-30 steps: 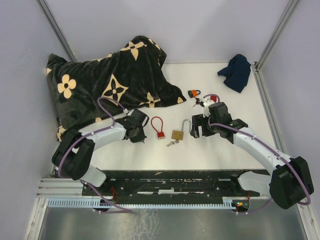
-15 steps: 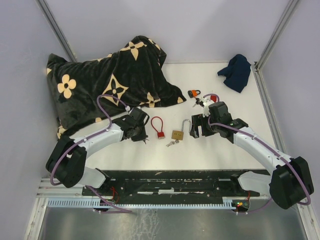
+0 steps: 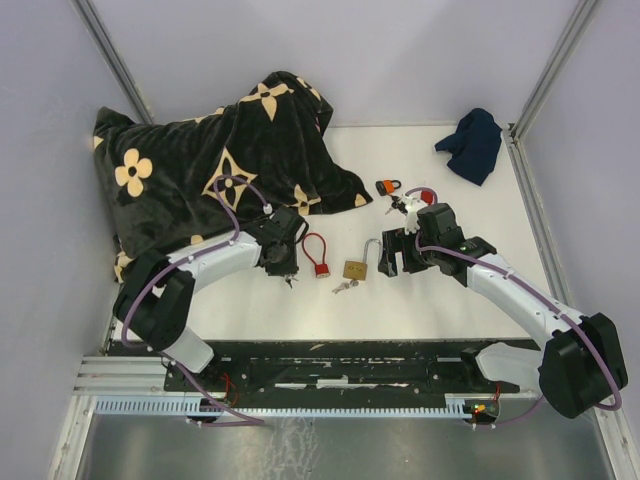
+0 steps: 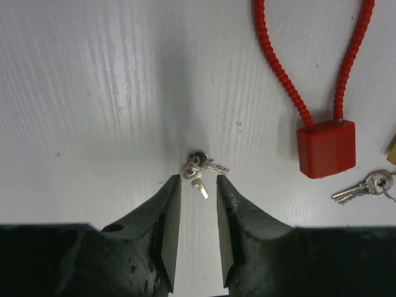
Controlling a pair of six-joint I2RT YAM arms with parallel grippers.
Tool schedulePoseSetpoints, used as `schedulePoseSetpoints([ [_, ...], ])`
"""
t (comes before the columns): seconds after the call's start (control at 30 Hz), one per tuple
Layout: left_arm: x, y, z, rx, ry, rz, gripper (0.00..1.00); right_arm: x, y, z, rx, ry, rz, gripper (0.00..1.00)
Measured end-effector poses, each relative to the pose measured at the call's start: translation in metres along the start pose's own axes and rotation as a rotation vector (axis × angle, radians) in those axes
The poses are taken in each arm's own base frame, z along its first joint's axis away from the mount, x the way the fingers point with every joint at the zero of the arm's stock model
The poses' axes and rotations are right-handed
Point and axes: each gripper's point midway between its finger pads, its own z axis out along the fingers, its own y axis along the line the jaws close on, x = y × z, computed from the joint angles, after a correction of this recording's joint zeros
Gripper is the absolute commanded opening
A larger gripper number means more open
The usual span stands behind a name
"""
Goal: Unlock with the key
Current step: Pick up the key from the center of the board.
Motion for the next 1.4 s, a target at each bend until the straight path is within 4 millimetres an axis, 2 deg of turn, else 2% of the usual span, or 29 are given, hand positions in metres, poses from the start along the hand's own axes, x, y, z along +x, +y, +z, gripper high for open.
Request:
schedulePoseSetpoints([
  [0.13,-0.005,-0.002,0.008,-0.016,0.02,0.059,0.34,0.0,0.0,0.0,0.0,0.0,0.0,0.9],
  [0.37,0.001,0.002,0.021,-0.054,0.087,0.13,0.27,0.0,0.0,0.0,-0.001,0.001,-0.002,0.89],
  [0.63,0.004,-0.001,0.02,-0.034,0.109,0.156,0.03,0.0,0.0,0.0,-0.002,0.001,-0.003,0.9],
  [0.9,0.011,-0.006,0.017,0.016,0.119,0.151,0.03,0.0,0.003,0.0,-0.02,0.002,-0.003,0.88],
  [1.07,0.02,-0.012,0.003,0.102,0.102,0.113,0.03,-0.005,0.017,-0.001,-0.074,-0.021,-0.004,0.88],
  [1.4,0.007,-0.044,-0.028,0.338,-0.017,-0.047,0.03,-0.018,0.063,0.0,-0.216,-0.082,-0.043,0.87],
])
